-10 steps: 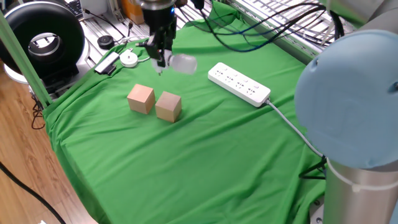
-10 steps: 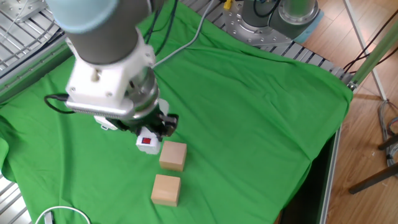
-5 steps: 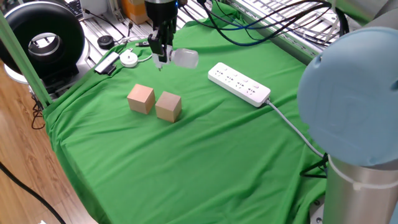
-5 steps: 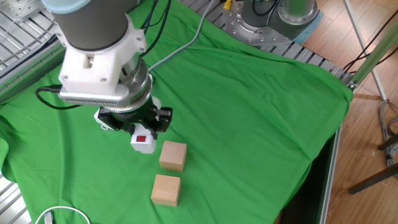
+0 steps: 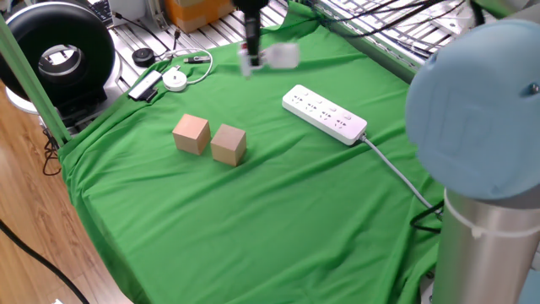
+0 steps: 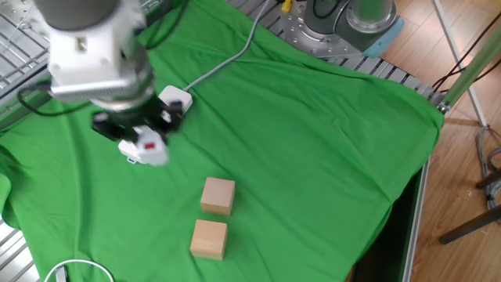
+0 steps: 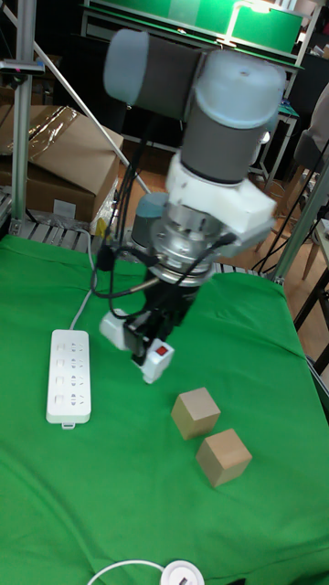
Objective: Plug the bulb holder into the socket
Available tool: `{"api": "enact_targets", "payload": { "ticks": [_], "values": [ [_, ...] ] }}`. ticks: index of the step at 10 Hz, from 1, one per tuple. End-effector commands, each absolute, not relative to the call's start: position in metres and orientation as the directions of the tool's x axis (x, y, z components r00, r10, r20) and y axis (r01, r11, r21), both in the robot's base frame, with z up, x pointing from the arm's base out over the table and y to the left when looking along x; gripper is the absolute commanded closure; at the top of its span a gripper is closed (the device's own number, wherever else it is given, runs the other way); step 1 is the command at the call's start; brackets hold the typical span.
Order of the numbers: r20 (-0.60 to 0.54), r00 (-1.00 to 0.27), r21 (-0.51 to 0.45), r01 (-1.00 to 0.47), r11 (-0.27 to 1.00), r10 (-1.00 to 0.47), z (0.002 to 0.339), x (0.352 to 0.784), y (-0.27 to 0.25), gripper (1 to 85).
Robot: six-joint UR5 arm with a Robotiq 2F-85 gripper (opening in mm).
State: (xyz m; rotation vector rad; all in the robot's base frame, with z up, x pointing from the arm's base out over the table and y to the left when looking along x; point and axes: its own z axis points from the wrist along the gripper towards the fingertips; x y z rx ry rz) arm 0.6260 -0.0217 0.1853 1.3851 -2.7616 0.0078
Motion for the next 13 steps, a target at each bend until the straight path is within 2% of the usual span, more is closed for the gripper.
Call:
{"api": "enact_targets", "payload": {
  "ticks": [1, 3, 6, 7, 10, 13],
  "values": [
    [0.033, -0.418, 0.014, -0.908, 0.419, -0.908, 0.17, 0.624, -0.076, 84.7],
    [0.063, -0.333, -0.025, -0.943, 0.332, -0.941, 0.169, 0.632, -0.101, 84.7],
    [-0.024, -0.245, 0.083, -0.967, 0.242, -0.969, 0.169, 0.619, -0.055, 84.7],
    [-0.036, -0.195, 0.092, -0.977, 0.191, -0.98, 0.171, 0.617, -0.05, 84.7],
    [0.05, -0.091, 0.061, -0.994, 0.094, -0.995, 0.17, 0.62, -0.087, 84.7],
    [0.01, -0.077, 0.037, -0.996, 0.078, -0.997, 0.151, 0.616, -0.107, 84.7]
  ]
}}
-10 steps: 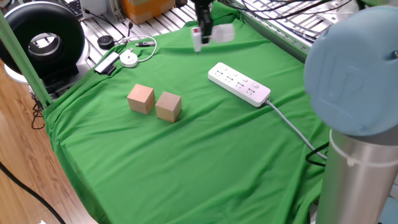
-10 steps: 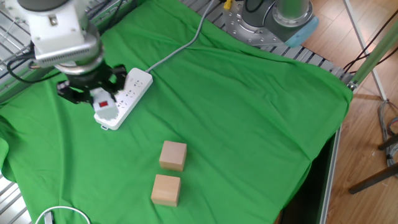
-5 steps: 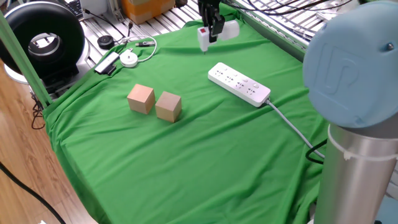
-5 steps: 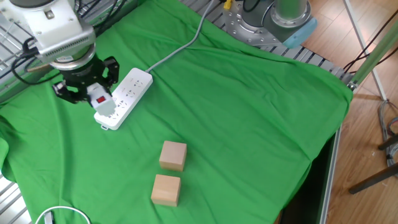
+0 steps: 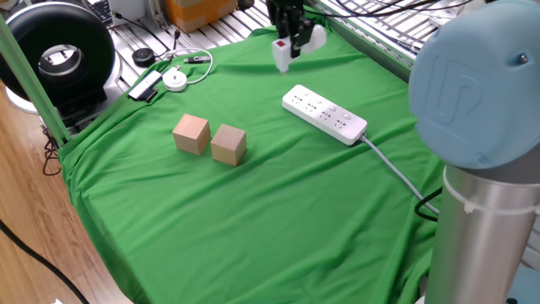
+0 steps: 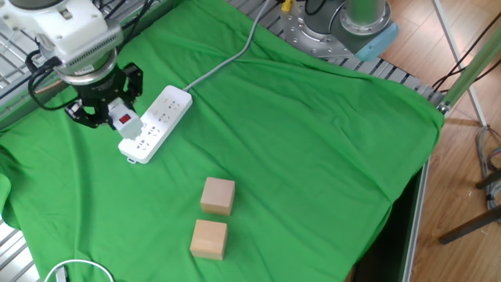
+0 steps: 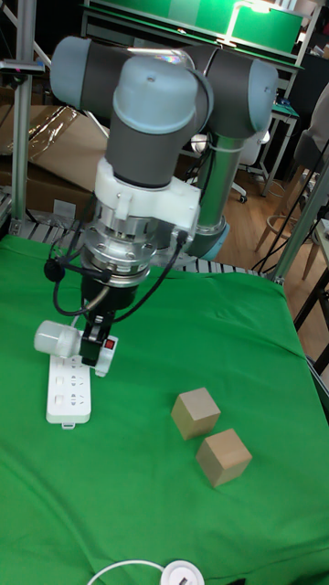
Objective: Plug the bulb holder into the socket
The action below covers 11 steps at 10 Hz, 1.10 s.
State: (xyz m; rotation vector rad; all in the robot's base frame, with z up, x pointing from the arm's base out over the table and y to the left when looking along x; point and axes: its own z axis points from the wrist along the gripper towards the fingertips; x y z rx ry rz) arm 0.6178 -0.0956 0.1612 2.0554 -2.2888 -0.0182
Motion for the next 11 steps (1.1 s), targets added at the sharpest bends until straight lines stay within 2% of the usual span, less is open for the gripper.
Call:
{"api": "enact_targets", "payload": {
  "ticks": [1, 3, 5, 9, 11],
  "values": [
    [-0.013, -0.128, 0.06, -0.99, 0.127, -0.992, 0.151, 0.611, -0.1, 84.7],
    [-0.022, -0.2, 0.091, -0.976, 0.197, -0.98, 0.152, 0.604, -0.095, 84.7],
    [-0.024, -0.22, 0.066, -0.974, 0.218, -0.975, 0.152, 0.61, -0.095, 84.7],
    [0.004, 0.031, 0.03, -0.999, -0.031, -0.999, 0.139, 0.604, -0.151, 84.7],
    [-0.009, 0.057, 0.011, -0.998, -0.058, -0.998, 0.13, 0.611, -0.141, 84.7]
  ]
}}
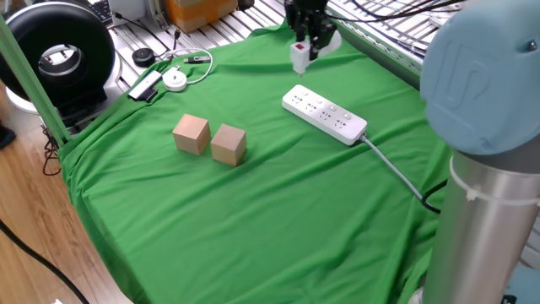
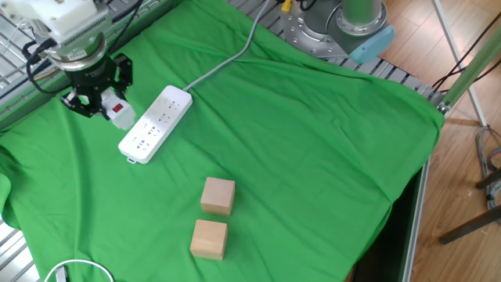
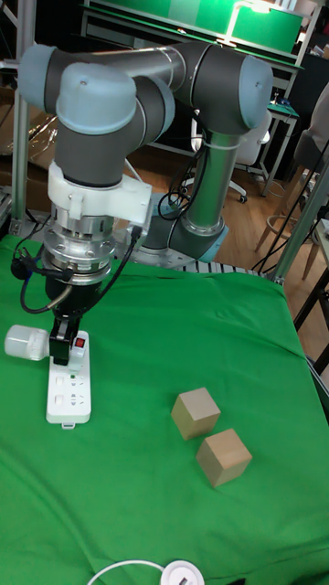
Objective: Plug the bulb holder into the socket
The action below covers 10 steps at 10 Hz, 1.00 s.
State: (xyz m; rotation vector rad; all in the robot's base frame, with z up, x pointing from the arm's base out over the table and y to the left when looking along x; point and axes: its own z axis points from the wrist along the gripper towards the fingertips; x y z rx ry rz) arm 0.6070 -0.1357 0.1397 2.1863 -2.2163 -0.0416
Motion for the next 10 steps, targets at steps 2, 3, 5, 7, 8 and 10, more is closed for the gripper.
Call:
{"api": "enact_targets", "payload": {
  "ticks": [2, 3, 5, 7, 8, 10],
  "values": [
    [-0.011, 0.071, 0.023, -0.997, -0.072, -0.997, 0.114, 0.604, -0.128, 84.7],
    [-0.022, 0.087, 0.041, -0.995, -0.087, -0.996, 0.112, 0.593, -0.127, 84.7],
    [-0.036, 0.137, 0.024, -0.99, -0.138, -0.99, 0.106, 0.586, -0.137, 84.7],
    [-0.032, 0.113, 0.007, -0.994, -0.113, -0.993, 0.102, 0.589, -0.14, 84.7],
    [-0.029, 0.106, -0.002, -0.994, -0.106, -0.994, 0.102, 0.591, -0.14, 84.7],
    [-0.069, 0.158, -0.016, -0.987, -0.157, -0.985, 0.103, 0.593, -0.129, 84.7]
  ]
}}
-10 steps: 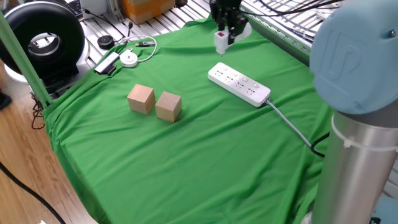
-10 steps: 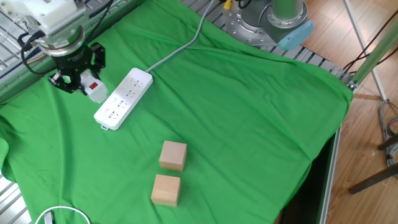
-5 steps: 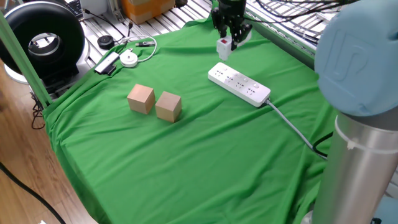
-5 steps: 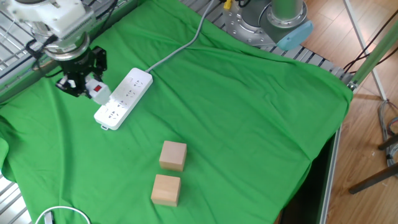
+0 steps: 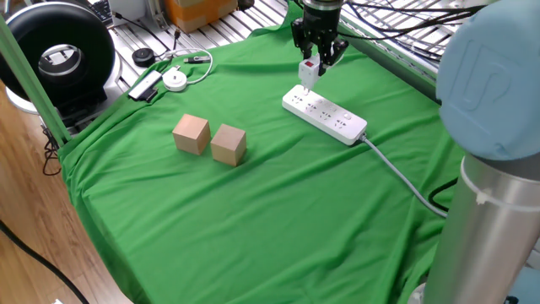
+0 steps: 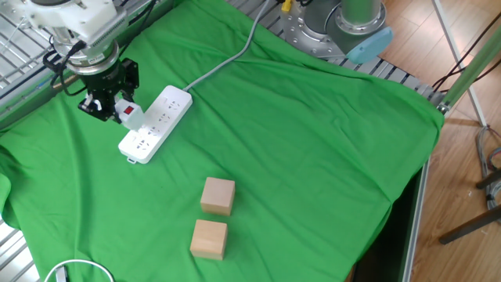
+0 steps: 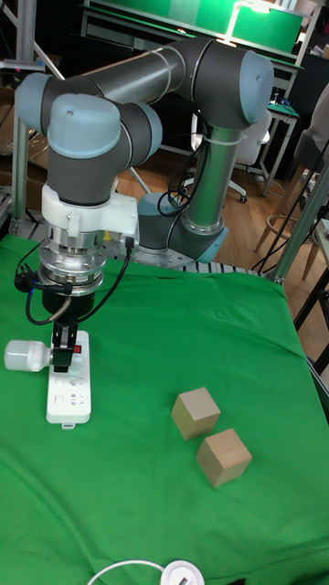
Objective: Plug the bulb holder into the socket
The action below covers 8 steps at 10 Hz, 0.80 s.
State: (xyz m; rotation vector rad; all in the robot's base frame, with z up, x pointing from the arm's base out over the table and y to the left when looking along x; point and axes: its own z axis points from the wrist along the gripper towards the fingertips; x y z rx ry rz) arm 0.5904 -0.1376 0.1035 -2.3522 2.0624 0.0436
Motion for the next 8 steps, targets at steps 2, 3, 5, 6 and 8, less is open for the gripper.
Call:
{"api": "enact_targets", "payload": {
  "ticks": [2, 3, 5, 6, 8],
  "values": [
    [-0.065, 0.163, -0.025, -0.987, -0.161, -0.985, 0.103, 0.593, -0.13, 84.7],
    [-0.021, 0.172, 0.0, -0.985, -0.172, -0.985, 0.106, 0.575, -0.143, 84.7],
    [-0.003, 0.19, 0.008, -0.982, -0.19, -0.982, 0.102, 0.56, -0.152, 84.7],
    [-0.019, 0.19, -0.004, -0.982, -0.19, -0.982, 0.096, 0.56, -0.146, 84.7],
    [-0.039, 0.187, -0.029, -0.982, -0.186, -0.982, 0.089, 0.561, -0.138, 84.7]
  ]
}}
